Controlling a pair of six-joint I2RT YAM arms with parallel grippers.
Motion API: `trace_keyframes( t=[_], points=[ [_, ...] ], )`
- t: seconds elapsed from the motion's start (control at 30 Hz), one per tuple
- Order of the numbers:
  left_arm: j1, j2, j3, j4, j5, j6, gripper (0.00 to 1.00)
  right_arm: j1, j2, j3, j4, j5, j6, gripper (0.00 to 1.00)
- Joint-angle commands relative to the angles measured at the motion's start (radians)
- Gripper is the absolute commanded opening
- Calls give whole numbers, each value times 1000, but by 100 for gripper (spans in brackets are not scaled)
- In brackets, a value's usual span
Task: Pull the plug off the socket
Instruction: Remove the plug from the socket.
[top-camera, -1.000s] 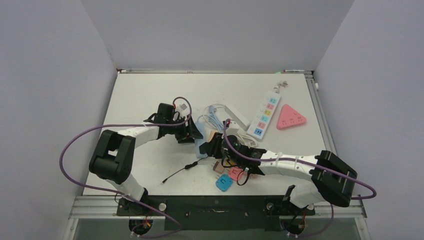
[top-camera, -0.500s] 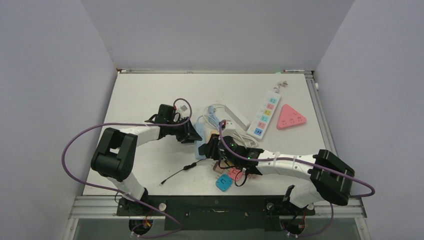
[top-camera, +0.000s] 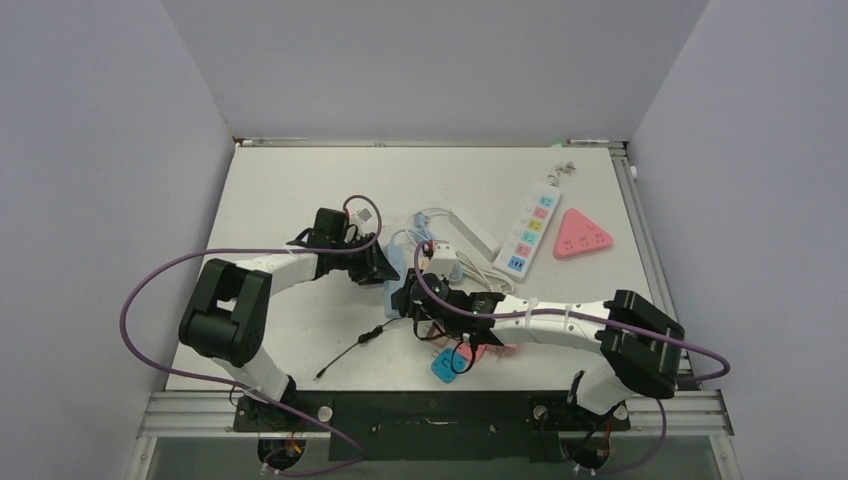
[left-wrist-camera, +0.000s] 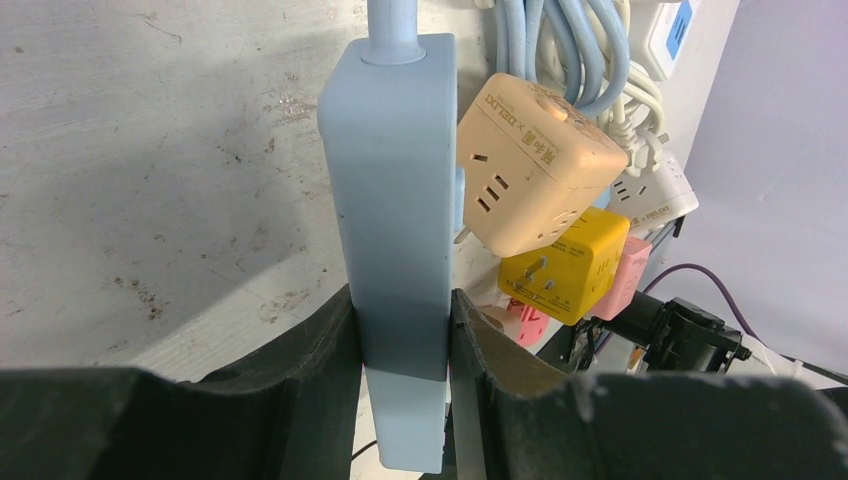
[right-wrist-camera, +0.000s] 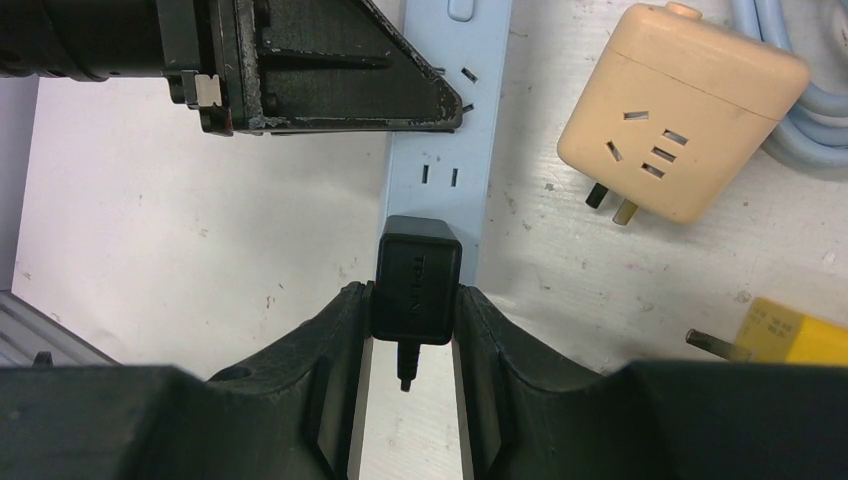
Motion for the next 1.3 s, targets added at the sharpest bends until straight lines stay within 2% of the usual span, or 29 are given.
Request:
trace_keyframes(
  t=[0.0,0.13,0.33,0.6,0.8,0.93,1.27],
  points=[
    [0,-52,14,8,-10,19,0,8,-20,36,73,-2,14,5],
    [0,-70,19,-5,-18,39,0,-31,-54,-33,184,-95,-4,5],
    [1,-93,17,20,10,44,0,-126,-73,-175,454,-384,-33,5],
    [12,-101,13,37,27,43,0,-162,-97,-253,572,-472,-56,5],
    [13,-102,13,32,14,43,0,-159,-99,-235,519,-423,-45,5],
    [16,-101,18,5,-17,49,0,-130,-113,-213,452,-328,-47,5],
    [24,-95,31,-49,-67,66,0,-16,-63,-28,96,-45,-38,5]
  ],
)
